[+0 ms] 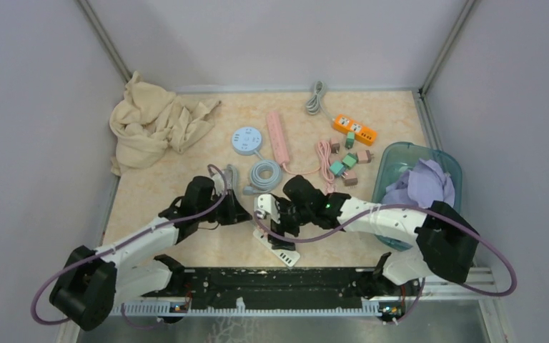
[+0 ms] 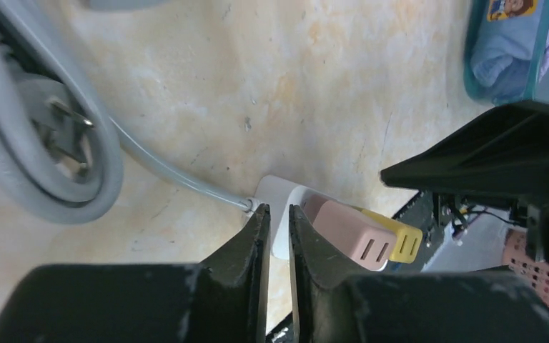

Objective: Pull the plug off the socket
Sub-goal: Move the socket to the center of the board, then remove the plug from the socket.

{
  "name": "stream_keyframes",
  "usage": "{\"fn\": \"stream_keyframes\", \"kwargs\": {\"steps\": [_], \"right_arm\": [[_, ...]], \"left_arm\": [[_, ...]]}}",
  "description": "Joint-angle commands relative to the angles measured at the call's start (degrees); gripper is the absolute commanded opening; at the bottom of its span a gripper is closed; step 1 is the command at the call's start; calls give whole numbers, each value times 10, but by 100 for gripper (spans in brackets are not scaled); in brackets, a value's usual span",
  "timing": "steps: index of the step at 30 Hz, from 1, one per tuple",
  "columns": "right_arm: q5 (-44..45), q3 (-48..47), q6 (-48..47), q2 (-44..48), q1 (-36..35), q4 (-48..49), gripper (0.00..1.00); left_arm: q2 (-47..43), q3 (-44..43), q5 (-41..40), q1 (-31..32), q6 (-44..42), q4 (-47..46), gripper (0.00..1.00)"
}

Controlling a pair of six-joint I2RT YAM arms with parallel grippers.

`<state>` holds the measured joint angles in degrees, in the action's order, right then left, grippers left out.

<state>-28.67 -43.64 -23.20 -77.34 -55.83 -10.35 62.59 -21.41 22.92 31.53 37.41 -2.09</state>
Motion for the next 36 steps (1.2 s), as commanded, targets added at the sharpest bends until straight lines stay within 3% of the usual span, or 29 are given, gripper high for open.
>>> {"fn": "stream_keyframes", "kwargs": {"steps": [1, 5, 8, 11, 14, 16, 22, 28, 32, 36], "right_arm": [[82, -30, 5, -21, -35, -10, 95], [112, -39, -11, -36, -38, -25, 92], [139, -37, -28, -33, -38, -22, 82], [173, -34, -50, -26, -39, -16, 77], [194, -27, -78, -17, -38, -11, 72], [205, -22, -102, -11, -37, -10, 68], [224, -12, -126, -1, -1, 8, 51], [183, -16, -168, 3, 43, -18, 50], [113, -33, -213, 9, 63, -82, 44], [89, -35, -249, 4, 84, -103, 37]], "left_arm": [[-62, -25, -93, 3, -33, 69, 21], [-138, -43, -156, 3, -72, 105, 24], [-195, -45, -179, 3, -94, 106, 37], [-239, -30, -184, 3, -110, 78, 58], [-270, -12, -166, 3, -125, 38, 86], [-280, -3, -148, 2, -137, 17, 98], [-266, 16, -121, 2, -137, -24, 100], [-253, 70, -35, 3, -159, -135, 100], [-242, 99, 5, 5, -194, -196, 96], [-240, 150, 29, 23, -220, -321, 90]]}}
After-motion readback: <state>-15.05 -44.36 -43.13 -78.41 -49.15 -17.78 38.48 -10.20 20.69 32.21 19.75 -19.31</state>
